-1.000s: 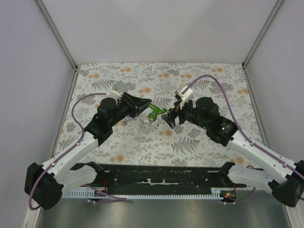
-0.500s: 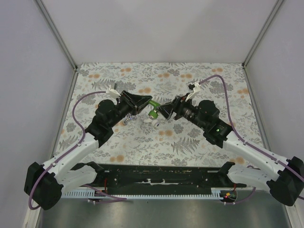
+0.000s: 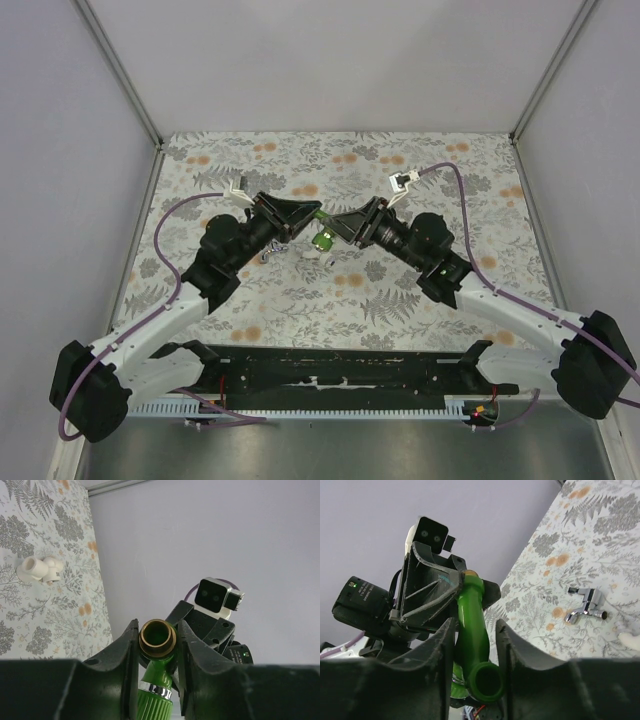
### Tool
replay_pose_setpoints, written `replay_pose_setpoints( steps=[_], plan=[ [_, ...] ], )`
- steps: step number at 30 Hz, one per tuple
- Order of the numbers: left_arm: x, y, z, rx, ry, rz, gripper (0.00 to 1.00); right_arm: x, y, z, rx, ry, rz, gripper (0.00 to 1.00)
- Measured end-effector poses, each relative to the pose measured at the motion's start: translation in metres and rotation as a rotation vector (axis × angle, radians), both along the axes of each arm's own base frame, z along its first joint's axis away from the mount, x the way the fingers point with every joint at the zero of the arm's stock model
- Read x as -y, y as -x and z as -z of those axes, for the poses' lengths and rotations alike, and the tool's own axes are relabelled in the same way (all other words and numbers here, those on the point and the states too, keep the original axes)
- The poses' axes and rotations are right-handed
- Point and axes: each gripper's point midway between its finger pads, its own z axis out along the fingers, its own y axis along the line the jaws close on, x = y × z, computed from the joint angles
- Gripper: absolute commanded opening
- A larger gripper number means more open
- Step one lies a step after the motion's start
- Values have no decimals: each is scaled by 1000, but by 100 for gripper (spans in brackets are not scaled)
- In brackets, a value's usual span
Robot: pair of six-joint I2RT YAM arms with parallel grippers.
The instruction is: Install the water faucets
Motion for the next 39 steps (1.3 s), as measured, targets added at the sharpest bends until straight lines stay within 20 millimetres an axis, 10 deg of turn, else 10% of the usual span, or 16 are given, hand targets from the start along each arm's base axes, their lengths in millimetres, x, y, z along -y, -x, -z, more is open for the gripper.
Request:
replay_pose_setpoints(
  steps=[3, 12, 15, 32, 39],
  plan=[
    [-1, -1, -1, 6, 6, -8, 2, 1, 2, -4, -14, -39, -4, 0],
    [6, 4, 2, 37, -24, 23, 60, 14, 7, -3, -13, -37, -8, 0],
    [4, 0, 10, 46, -83, 12, 65, 34, -5, 4, -17, -17, 56, 0],
    [24, 6, 6, 196, -249, 215, 64, 34, 5, 11, 13, 25, -71, 0],
    [34, 10, 18, 173, -245, 293, 25, 27, 7, 12, 8, 8, -116, 0]
  ],
)
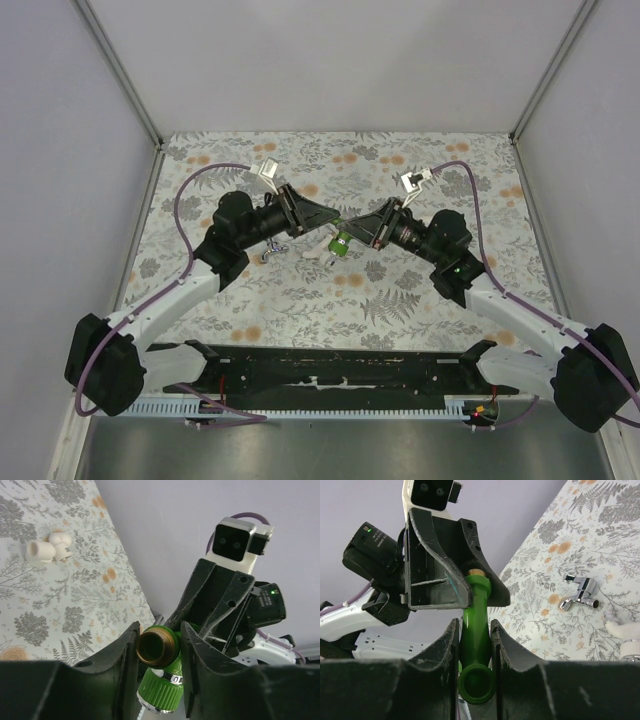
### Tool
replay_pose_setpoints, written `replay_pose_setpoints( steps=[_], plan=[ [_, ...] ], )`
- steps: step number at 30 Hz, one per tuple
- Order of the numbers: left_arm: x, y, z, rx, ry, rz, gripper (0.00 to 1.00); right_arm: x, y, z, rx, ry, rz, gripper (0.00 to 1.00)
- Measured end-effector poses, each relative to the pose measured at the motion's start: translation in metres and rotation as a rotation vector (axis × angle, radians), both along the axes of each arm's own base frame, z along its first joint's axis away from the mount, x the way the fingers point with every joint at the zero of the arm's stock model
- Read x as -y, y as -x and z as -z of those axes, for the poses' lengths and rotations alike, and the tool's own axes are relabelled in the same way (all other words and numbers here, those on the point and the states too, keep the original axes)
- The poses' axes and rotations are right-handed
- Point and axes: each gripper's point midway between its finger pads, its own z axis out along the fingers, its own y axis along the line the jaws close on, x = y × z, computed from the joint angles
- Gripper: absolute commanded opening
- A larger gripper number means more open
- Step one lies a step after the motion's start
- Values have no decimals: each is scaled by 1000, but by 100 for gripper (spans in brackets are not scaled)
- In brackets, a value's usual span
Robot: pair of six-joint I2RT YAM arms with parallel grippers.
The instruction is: Install the water faucets
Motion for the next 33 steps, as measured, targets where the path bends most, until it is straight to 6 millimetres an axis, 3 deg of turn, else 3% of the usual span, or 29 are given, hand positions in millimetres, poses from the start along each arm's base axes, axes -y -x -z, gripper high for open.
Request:
replay_pose_setpoints(
  steps=[1, 2, 5, 8, 14, 21, 33],
  plan=[
    [0, -1, 0, -8, 6, 0, 13, 0, 0, -1, 5, -3, -2, 1],
    [1, -1, -3, -12, 25, 2, 2, 0, 0, -2, 4, -6, -2, 12],
    [1, -2, -9, -10, 68, -2, 2, 1, -1, -7, 18, -23, 0, 39],
    [-2, -2, -4, -35, 103, -20, 2, 0, -1, -8, 10, -33, -2, 53],
    [-11, -1, 9, -113, 156, -108, 2, -1, -2, -11, -1, -71, 0, 54],
    [-20, -5, -3, -109, 203, -181, 2, -3, -4, -18, 5, -112, -7, 54],
    [-16, -4, -6, -112, 217, -199, 2, -14, -1, -16, -15, -136, -40, 50]
  ],
)
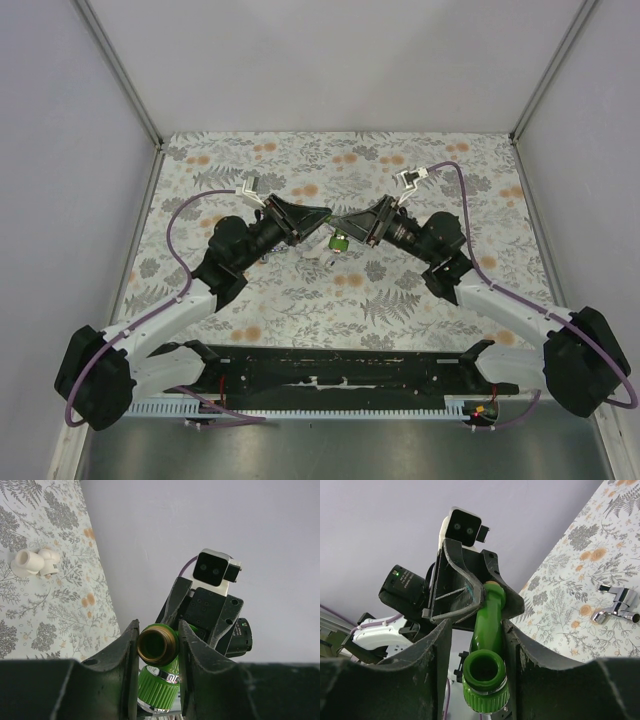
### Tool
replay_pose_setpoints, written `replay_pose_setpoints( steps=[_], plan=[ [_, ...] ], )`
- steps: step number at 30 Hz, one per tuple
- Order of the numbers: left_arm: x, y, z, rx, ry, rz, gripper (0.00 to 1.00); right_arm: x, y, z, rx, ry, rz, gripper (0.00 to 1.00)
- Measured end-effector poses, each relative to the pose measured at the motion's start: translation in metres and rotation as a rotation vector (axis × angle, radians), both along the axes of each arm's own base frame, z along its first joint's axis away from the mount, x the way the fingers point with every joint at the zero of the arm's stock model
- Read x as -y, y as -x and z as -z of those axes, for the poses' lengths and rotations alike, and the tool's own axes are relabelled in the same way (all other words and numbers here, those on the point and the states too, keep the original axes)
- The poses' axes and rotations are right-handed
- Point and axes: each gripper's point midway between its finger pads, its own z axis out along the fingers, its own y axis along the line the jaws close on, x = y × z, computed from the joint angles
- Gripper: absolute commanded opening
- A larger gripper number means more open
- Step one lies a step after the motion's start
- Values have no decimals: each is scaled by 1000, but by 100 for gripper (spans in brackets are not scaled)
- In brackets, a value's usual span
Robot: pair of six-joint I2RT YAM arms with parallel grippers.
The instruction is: Install the water faucets
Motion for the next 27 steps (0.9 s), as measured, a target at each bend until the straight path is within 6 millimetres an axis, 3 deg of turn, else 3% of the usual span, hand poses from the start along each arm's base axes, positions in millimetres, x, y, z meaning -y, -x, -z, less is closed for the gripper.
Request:
replay_pose_setpoints(
  steps=[5, 8, 10, 11, 13, 17, 19, 27],
  plan=[
    [1, 1, -2, 7, 6, 0, 2, -2, 2, 2, -4, 4, -13, 44],
    [2, 2, -4, 12, 10, 3, 2, -3, 2, 3, -5, 8, -13, 27],
    [2, 2, -4, 13, 11, 2, 2, -2, 2, 5, -2, 18, -10, 3],
    [2, 2, -3, 11, 8, 1, 2, -2, 1, 8, -3, 29, -3, 0],
    [2, 1, -1, 3, 1, -4, 16, -2, 0, 11, -5, 40, 2, 0],
    [5, 3, 4, 3, -38, 11, 66, 6, 0, 13, -13, 72, 21, 0],
    [7, 2, 7, 22, -103, 14, 78, 18, -1, 14, 2, 110, 58, 0],
    [24, -30, 22, 166, -517, 82, 86, 98, -23, 17, 71, 343, 386, 0]
  ],
)
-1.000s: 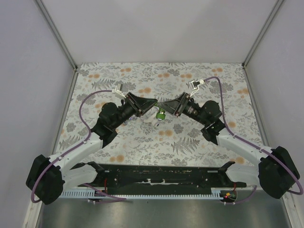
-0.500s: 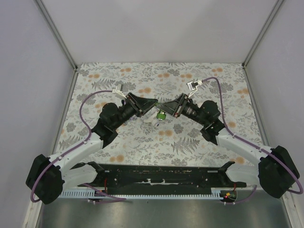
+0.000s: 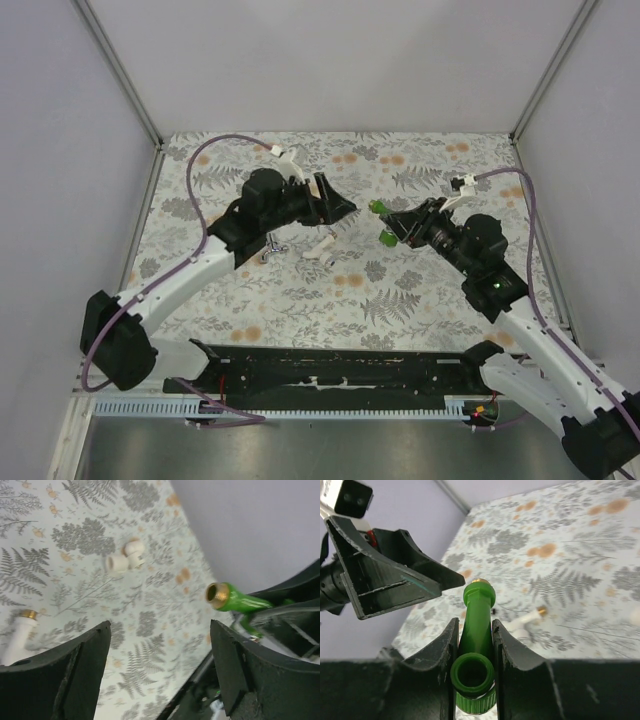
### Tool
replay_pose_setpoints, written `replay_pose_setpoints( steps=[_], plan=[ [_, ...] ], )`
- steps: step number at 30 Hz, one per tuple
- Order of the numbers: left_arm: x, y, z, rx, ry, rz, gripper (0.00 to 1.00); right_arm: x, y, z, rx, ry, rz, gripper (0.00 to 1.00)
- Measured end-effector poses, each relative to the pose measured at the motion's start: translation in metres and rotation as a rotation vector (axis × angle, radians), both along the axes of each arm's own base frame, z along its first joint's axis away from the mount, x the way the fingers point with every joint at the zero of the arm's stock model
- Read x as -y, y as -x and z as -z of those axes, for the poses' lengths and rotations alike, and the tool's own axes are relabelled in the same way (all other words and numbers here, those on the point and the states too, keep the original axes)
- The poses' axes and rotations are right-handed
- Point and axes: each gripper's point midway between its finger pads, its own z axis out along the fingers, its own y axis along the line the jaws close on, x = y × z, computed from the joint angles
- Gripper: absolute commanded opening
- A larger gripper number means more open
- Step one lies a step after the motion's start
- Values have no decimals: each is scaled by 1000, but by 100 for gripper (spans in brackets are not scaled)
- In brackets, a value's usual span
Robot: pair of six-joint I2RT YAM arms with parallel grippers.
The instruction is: Install the water faucets
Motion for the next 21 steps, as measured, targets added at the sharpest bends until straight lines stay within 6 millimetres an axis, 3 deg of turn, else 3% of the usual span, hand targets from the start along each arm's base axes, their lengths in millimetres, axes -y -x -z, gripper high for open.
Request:
replay_pose_setpoints(
  steps=[4, 9, 17, 21],
  plan=[
    [24, -12, 34, 39, -238, 121, 88, 30, 2, 10, 12, 133, 119, 0],
    [53, -9, 90, 76, -502, 290, 88, 62, 9, 25, -5, 259, 232, 0],
    [106, -28, 135, 288, -761, 518, 88, 96, 28, 28, -5, 328, 337, 0],
    [121, -36, 158, 386, -825, 619, 89, 106, 37, 27, -1, 337, 362, 0]
  ],
)
